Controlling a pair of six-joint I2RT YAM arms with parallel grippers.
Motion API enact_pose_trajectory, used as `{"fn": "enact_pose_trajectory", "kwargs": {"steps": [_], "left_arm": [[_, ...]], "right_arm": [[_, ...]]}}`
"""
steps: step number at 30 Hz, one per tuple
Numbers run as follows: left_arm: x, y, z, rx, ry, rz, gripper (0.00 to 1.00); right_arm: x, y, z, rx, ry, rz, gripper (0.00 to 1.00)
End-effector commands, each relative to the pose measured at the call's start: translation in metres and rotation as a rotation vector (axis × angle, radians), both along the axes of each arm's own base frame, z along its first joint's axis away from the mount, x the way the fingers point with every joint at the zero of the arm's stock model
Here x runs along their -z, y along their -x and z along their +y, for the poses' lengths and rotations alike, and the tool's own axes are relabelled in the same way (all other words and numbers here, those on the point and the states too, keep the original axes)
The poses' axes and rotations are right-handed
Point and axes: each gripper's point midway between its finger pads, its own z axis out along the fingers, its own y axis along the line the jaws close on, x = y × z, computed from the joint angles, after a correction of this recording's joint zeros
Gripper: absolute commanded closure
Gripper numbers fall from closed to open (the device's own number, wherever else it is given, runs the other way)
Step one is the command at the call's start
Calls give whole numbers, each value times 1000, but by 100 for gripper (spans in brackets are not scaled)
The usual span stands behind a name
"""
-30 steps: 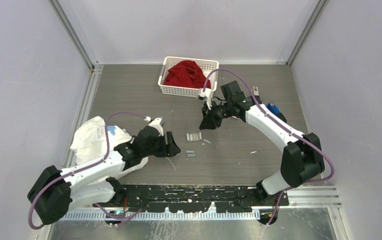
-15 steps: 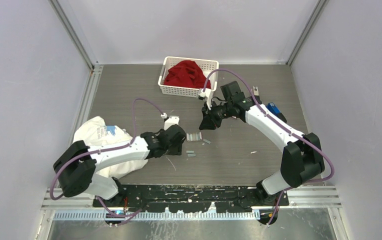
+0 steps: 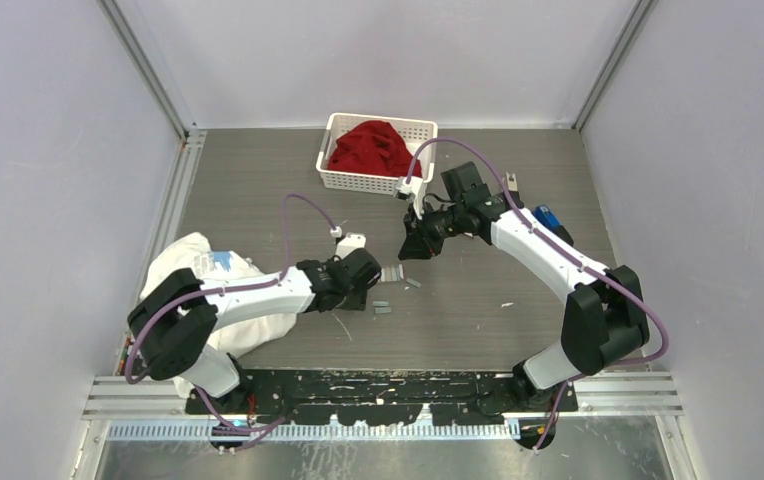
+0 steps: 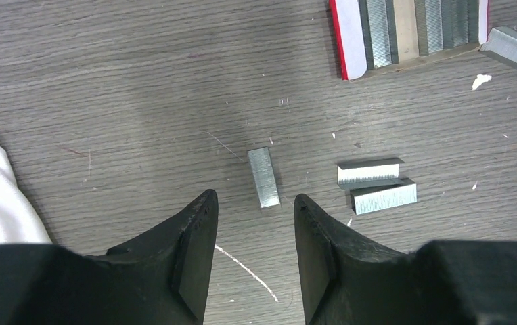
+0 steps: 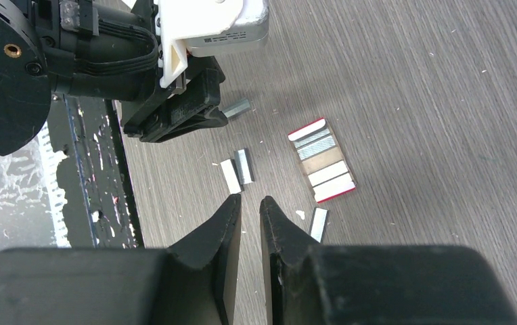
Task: Unload the staples from the stapler
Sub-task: Pick up the staple from the center of the board.
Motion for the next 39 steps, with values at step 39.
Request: {"fn": "enact_pose_trajectory", "kwargs": {"steps": [39], "left_arm": [[20,3,-8,39,-29,117,75]], "right_arm": [[-17,0,4,-12,-53,-35,77]]}}
